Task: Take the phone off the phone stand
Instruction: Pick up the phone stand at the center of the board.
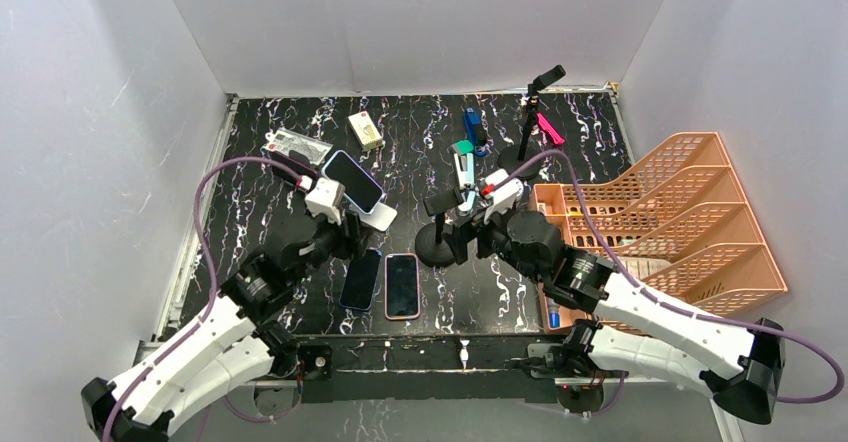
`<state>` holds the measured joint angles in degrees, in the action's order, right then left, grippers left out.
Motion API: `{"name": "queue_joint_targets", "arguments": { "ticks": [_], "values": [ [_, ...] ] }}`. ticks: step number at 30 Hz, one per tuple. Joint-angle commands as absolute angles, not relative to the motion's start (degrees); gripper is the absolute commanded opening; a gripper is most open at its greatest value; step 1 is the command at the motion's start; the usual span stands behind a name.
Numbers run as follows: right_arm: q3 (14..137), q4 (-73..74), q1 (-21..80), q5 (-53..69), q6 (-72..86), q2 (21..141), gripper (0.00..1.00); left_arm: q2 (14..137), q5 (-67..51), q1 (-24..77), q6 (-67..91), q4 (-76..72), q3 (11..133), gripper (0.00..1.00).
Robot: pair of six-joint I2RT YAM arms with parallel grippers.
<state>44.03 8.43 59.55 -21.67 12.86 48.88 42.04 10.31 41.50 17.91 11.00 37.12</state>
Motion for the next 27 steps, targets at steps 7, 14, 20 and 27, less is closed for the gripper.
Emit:
{"name": "queue_joint_targets", "arguments": {
  "ticks": [7,14,20,27],
  "values": [
    [30.5,-15.3,59.8,-23.3,9.7,49.7,0.99,28.7,15.3,41.6,7.7,-1.4,27.9,0.68],
    [24.3,-33.1,59.8,-25.6,10.2,55.0,0.95,29.3,15.8,41.6,7.9,1.9,29.8,0.70],
    [21.6,-45.6,59.8,-29.8,12.2,61.3,0.85,29.5,17.1,41.6,8.5,1.4,29.5,0.70],
    [20.7,-56.2,59.8,-31.3,12.7,68.9,0.73,29.1,17.3,41.6,8.4,1.1,29.3,0.70]
  ]
}}
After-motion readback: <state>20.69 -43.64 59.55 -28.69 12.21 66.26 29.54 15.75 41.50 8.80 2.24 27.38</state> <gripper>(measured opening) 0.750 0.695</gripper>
